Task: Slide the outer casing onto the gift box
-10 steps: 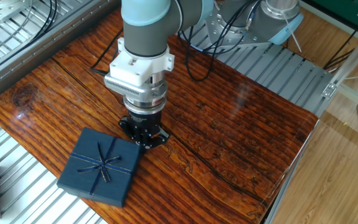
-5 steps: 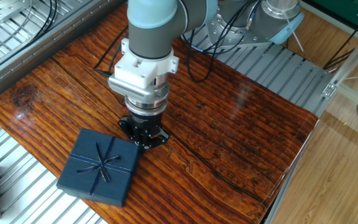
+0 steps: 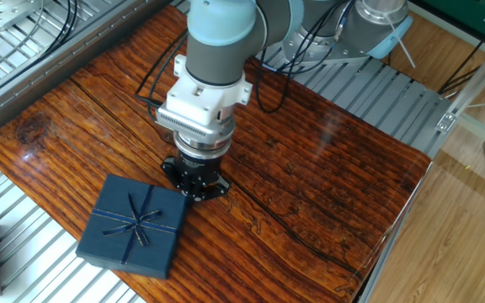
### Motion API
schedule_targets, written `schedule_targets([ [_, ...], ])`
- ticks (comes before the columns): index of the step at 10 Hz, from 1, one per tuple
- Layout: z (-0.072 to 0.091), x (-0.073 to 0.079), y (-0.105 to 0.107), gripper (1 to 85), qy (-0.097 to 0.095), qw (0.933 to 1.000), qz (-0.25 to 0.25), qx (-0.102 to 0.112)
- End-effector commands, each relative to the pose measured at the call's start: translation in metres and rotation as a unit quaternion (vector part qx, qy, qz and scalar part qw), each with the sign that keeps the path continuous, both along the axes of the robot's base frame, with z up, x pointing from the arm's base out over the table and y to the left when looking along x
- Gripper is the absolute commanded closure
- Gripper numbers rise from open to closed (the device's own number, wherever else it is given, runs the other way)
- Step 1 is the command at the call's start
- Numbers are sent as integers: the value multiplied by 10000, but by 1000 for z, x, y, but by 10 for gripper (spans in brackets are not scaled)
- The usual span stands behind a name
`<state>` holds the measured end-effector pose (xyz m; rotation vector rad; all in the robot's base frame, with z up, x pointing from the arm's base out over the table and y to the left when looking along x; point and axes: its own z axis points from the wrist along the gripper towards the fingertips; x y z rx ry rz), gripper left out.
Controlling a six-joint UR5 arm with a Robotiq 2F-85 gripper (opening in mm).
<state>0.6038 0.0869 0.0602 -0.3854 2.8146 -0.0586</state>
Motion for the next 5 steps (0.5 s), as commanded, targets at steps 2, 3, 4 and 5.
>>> schedule_targets([
  [2,2,1,-8,847,-50,9997,73,-218],
  [3,2,1,-8,847,-50,9997,73,-234],
  [4,2,1,-9,847,-49,9996,80,-251],
  [5,2,1,-10,847,-56,9995,88,-300],
])
